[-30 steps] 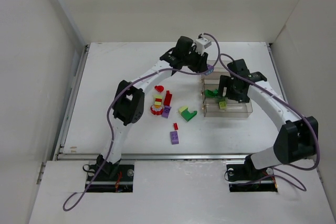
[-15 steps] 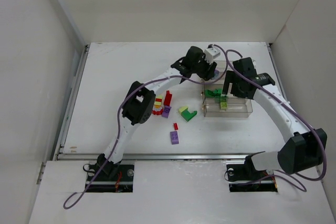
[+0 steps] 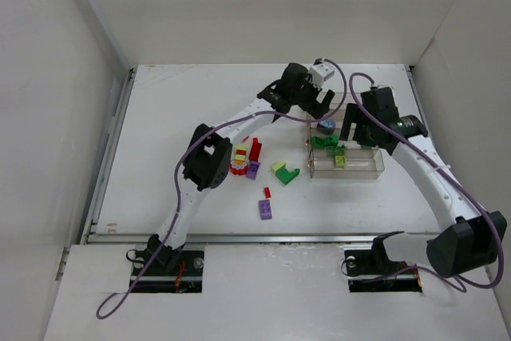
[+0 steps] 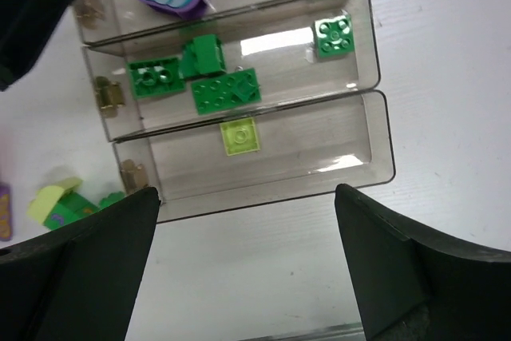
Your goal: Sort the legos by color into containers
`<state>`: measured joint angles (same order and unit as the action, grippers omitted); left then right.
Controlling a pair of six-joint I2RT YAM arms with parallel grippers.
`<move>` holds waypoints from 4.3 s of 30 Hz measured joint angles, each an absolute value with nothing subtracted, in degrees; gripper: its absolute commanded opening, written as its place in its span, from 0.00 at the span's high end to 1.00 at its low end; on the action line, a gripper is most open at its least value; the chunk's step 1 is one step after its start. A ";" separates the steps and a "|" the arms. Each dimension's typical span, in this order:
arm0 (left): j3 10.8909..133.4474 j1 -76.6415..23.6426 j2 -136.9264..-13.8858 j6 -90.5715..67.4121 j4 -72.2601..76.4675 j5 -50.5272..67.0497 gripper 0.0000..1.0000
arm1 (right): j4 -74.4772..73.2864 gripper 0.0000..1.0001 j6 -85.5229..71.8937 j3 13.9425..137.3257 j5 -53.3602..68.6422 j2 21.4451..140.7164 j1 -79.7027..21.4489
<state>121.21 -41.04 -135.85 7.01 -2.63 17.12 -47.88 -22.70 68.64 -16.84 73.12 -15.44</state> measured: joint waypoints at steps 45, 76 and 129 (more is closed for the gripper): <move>69.32 -9.26 -80.77 -3.31 -19.81 2.46 0.84 | -42.00 0.84 -29.08 73.38 -2.59 108.14 -60.75; 68.16 -9.26 -78.46 -3.40 -19.49 4.43 0.63 | -38.11 1.00 -36.71 78.41 -17.39 98.35 -15.73; 68.05 -7.77 -78.46 -2.83 -19.46 3.01 0.62 | -29.69 0.18 -18.11 81.76 3.03 111.74 -47.62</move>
<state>68.05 -7.77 -78.46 -2.83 -19.46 3.01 -29.69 -18.11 81.76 3.03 111.74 -47.62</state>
